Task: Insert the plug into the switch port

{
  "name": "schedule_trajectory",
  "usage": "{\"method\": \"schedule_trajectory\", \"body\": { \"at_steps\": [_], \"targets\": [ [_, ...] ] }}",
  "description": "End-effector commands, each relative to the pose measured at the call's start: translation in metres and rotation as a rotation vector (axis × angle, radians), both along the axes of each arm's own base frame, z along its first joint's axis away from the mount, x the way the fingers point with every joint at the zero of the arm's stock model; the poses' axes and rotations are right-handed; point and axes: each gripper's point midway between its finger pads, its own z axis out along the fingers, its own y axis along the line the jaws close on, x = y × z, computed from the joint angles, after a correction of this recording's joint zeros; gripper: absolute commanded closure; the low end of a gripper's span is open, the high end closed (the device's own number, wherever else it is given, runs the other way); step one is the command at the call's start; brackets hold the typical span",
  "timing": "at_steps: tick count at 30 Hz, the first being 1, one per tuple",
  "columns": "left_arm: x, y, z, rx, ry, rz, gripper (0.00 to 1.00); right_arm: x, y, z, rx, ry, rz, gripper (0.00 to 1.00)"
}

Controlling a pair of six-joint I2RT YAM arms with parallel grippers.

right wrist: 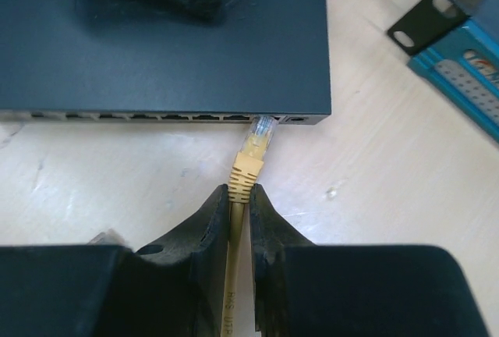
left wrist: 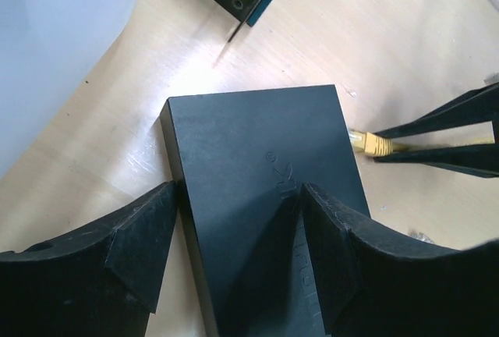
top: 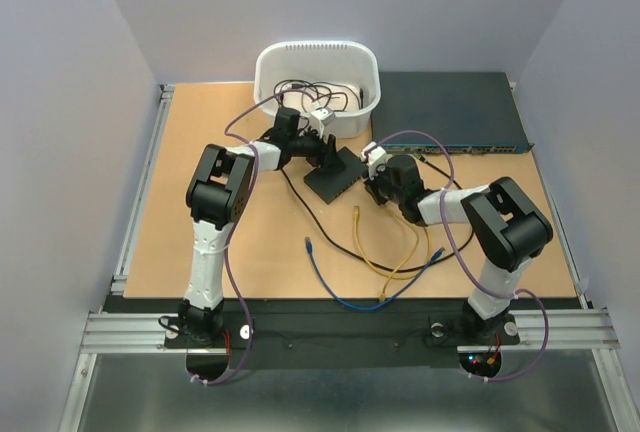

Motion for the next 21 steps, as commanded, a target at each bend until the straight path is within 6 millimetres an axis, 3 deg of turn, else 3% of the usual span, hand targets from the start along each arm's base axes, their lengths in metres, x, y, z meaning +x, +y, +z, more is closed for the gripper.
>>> {"method": "schedule_trajectory", "body": {
  "at_steps": [1, 5, 10, 16, 21],
  "targets": [
    [-0.033, -0.017, 0.007, -0.048, 0.064, -0.129, 0.29, -0.018, 0.053, 0.042, 0.133, -0.115, 0.137, 1.00],
    [-0.058, -0.016, 0.005, -0.040, 0.088, -0.143, 0.33, -0.034, 0.052, 0.042, 0.146, -0.108, 0.130, 1.00],
    [-0.099, -0.005, 0.017, -0.077, 0.135, -0.136, 0.35, -0.044, 0.042, 0.037, 0.146, -0.095, 0.100, 1.00],
    [-0.108, 0.005, -0.005, 0.000, 0.211, -0.064, 0.35, -0.032, 0.031, 0.026, 0.121, -0.080, 0.002, 1.00],
    [-0.107, -0.009, -0.013, 0.018, 0.212, -0.101, 0.35, -0.030, 0.033, 0.029, 0.111, -0.100, 0.016, 1.00]
  ]
}}
